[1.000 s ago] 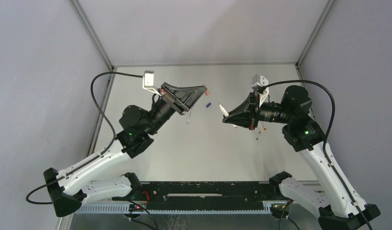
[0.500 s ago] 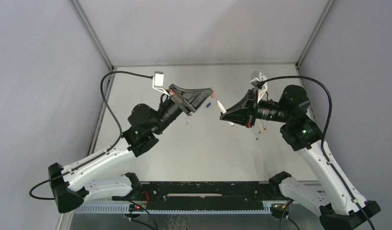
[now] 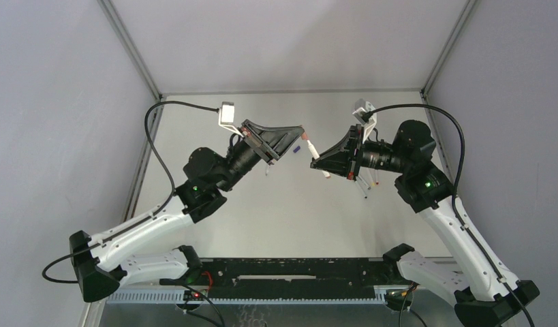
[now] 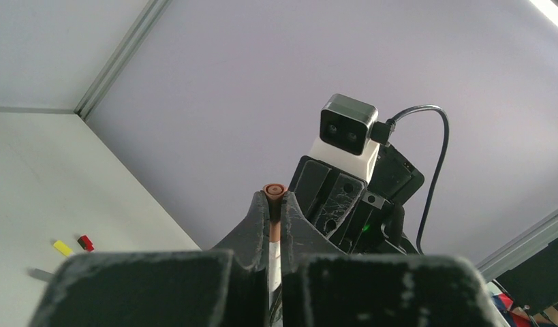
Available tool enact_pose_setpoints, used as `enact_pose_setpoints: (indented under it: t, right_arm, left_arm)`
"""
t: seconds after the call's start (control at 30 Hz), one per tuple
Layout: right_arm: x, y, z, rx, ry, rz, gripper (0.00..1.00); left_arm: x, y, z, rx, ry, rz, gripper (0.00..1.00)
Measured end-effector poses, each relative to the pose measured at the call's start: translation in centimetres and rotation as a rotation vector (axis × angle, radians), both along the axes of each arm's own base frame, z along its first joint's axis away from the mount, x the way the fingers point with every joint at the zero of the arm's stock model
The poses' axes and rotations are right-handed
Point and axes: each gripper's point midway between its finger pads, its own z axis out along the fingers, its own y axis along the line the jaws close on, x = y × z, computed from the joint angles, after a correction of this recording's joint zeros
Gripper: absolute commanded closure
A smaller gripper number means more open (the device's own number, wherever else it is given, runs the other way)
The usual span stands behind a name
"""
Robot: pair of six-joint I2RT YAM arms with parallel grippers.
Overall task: Insert the pens into the pen caps
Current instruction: Insert the pen cap onto the pen.
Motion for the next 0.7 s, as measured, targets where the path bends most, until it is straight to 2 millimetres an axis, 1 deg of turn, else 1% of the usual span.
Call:
enact_pose_setpoints:
  t: [0.3,0.47,0.7]
  right_arm:
    - [0.26,0.25,0.06,0.009,0.023,-0.003,1.0]
    - [0.51,0.35,0.41,0.026,0.04,-0.014,1.0]
    - [0.96,0.61,0.74,0.054,0.097,-0.027,1.0]
  left_arm:
    - [0.1,-0.3,-0.29,0.007,0.005,-0.003,1.0]
    - [0.15,-0.42,-0.43,0.01,0.007,-0.004,1.0]
    - [0.36,-0.81,-0.63,0.011,0.009,-0.003,1.0]
